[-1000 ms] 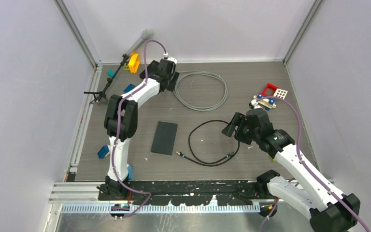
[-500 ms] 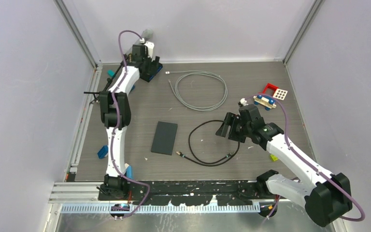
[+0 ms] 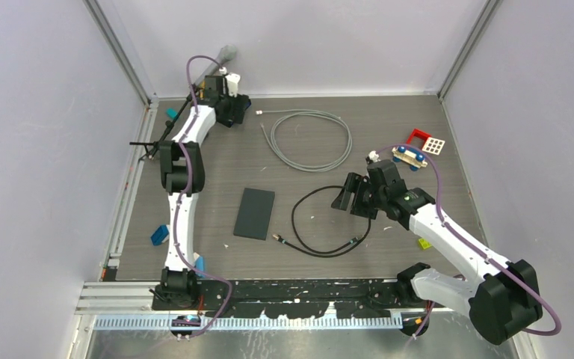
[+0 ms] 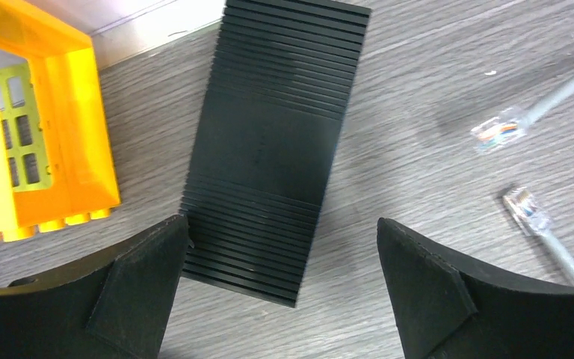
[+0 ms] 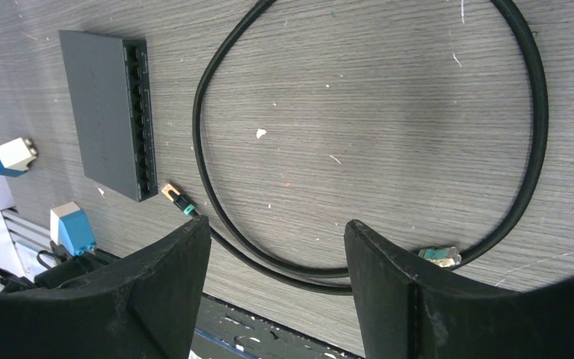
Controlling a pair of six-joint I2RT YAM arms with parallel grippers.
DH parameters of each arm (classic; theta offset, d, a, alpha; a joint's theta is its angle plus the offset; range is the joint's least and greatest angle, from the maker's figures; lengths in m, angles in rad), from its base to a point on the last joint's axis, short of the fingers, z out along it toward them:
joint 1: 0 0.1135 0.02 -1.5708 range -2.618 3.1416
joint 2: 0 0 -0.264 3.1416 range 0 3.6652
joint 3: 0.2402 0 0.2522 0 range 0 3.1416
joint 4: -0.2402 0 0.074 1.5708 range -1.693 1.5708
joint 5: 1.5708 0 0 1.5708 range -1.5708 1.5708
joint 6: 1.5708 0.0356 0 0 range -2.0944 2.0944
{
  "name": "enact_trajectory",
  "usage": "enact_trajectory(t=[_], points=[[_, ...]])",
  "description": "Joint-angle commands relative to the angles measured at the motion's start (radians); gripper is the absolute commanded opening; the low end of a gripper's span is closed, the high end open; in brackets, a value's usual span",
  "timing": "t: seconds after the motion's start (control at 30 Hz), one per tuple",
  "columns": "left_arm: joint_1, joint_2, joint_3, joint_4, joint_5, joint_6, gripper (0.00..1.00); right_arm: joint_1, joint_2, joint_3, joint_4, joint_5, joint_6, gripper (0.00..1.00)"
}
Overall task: Insert the plug into the switch port
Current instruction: Pick up the switch port at the center of the board.
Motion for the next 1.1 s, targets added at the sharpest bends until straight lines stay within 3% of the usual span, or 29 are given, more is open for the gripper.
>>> enact_trajectory(t=[0.0,0.3,0.53,0.63,0.8,1.07], points=[[0.037,0.007,0.032,-0.017,0.05,0.005,1.0,0.004,0.012,0.012,0.044,-0.022,-0.006,0.71],[0.05,0.122,0.205,-0.109,0.063,0.039,1.0,0.004,0.042,0.015,0.065,-0.036,0.008,0.71],[0.053,0.134,0.188,-0.126,0.109,0.046,0.98,0.004,0.054,0.02,0.075,-0.039,0.019,0.7],[0.054,0.118,0.166,-0.122,0.108,0.024,0.83,0.003,0.046,0.022,0.073,-0.039,0.02,0.7],[0.054,0.026,0.041,-0.063,0.134,-0.042,0.42,0.003,0.005,0.046,0.036,-0.02,0.005,0.7],[0.037,-0.265,-0.236,0.044,0.078,-0.217,0.16,0.003,-0.127,0.12,-0.082,0.039,-0.025,0.7]])
